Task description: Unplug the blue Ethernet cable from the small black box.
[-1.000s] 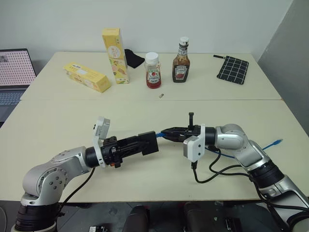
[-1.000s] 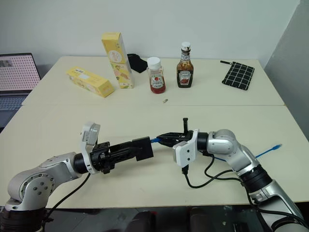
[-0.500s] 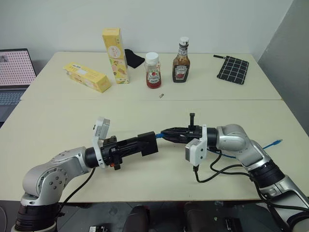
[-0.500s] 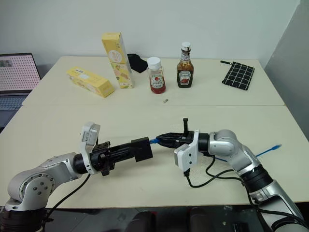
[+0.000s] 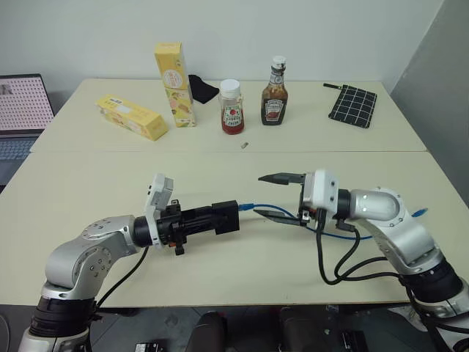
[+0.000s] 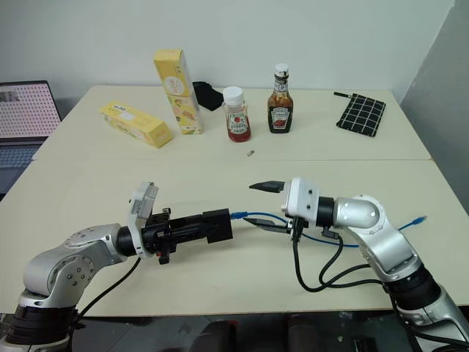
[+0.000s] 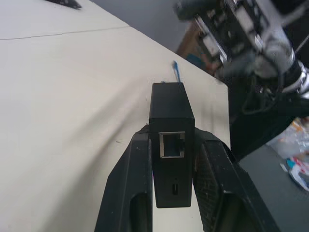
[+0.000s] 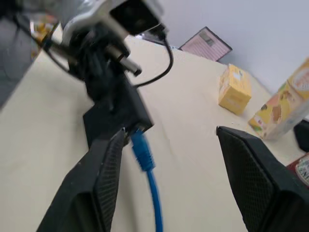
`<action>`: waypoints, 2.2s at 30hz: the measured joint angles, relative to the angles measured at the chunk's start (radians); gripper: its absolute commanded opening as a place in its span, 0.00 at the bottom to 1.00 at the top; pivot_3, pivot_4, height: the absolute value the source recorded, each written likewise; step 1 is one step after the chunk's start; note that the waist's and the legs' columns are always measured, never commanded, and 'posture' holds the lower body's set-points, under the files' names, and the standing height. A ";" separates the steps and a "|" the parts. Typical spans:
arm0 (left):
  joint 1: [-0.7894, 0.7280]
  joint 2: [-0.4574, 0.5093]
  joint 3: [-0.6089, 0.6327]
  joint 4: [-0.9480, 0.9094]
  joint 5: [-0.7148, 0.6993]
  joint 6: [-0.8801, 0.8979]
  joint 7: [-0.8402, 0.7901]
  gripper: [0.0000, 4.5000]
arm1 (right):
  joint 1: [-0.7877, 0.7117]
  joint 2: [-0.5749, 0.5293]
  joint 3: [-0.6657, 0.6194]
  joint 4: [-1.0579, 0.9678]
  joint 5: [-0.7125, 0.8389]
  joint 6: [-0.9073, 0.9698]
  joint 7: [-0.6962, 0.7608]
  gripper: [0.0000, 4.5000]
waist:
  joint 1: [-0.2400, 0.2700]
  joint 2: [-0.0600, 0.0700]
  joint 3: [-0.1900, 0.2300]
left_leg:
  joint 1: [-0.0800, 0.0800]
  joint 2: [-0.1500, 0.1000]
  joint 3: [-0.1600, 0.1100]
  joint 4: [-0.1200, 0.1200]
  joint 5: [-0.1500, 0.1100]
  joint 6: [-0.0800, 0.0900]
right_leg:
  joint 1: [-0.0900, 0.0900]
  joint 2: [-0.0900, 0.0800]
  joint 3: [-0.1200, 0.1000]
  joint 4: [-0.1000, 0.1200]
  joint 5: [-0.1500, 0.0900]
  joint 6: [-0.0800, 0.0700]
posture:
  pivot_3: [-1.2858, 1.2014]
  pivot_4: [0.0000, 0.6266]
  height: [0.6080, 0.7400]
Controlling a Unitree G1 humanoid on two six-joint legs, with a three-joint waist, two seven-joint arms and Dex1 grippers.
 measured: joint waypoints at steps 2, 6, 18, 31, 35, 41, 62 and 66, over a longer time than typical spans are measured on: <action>-0.013 0.004 -0.018 0.006 0.031 -0.037 -0.042 0.17 | -0.007 0.010 -0.029 -0.031 0.118 0.160 -0.022 0.71 | 0.000 0.000 0.000 | 0.000 0.000 0.000 0.000 0.000 0.000 | 0.000 0.001 0.000 0.000 0.000 0.000 | 0.52 0.24 1.00; -0.042 -0.004 -0.026 0.040 0.043 -0.071 -0.081 0.17 | -0.011 0.032 -0.035 -0.051 0.186 0.297 -0.027 0.71 | 0.000 0.000 0.000 | 0.000 -0.001 0.001 0.000 0.000 0.000 | 0.000 0.002 -0.001 0.000 0.000 0.000 | 0.52 0.24 1.00; -0.051 -0.014 -0.032 0.046 0.043 -0.099 -0.134 0.17 | -0.066 0.090 -0.016 -0.004 0.257 0.566 -0.010 0.71 | -0.001 0.000 0.000 | -0.002 -0.001 0.001 0.000 0.000 0.000 | -0.002 0.002 -0.002 0.000 0.000 0.000 | 0.52 0.24 1.00; -0.030 -0.016 -0.032 0.046 0.043 -0.103 -0.135 0.17 | -0.097 0.122 -0.036 0.031 0.265 0.635 0.025 0.71 | -0.001 0.000 0.000 | -0.002 -0.001 0.000 0.000 0.000 0.000 | -0.002 0.002 -0.002 0.000 0.000 0.000 | 0.52 0.24 1.00; -0.027 -0.016 -0.032 0.046 0.043 -0.105 -0.136 0.17 | -0.096 0.123 -0.037 0.031 0.265 0.639 0.031 0.63 | -0.001 0.000 0.000 | -0.002 -0.001 0.000 0.000 0.000 0.000 | -0.002 0.002 -0.002 0.000 0.000 0.000 | 0.52 0.24 1.00; -0.024 -0.022 -0.032 0.046 0.044 -0.119 -0.141 0.17 | -0.096 0.124 -0.037 0.031 0.264 0.640 0.036 0.36 | -0.002 0.000 0.000 | -0.002 -0.001 0.001 0.000 0.000 0.000 | -0.002 0.002 -0.002 0.000 0.000 0.000 | 0.52 0.24 1.00; 0.015 -0.023 -0.037 0.026 0.042 -0.127 -0.192 0.17 | -0.112 0.103 -0.025 0.048 0.254 0.669 0.141 0.01 | -0.002 0.000 0.000 | -0.002 -0.001 0.001 0.000 0.000 0.000 | -0.002 0.002 -0.002 0.000 0.000 0.000 | 0.52 0.24 1.00; 0.017 -0.023 -0.037 0.025 0.042 -0.131 -0.197 0.17 | -0.128 0.093 -0.015 0.052 0.252 0.671 0.158 0.01 | -0.001 0.000 0.000 | -0.002 -0.001 0.000 0.000 0.000 0.000 | -0.002 0.002 -0.002 -0.001 0.000 0.000 | 0.52 0.24 1.00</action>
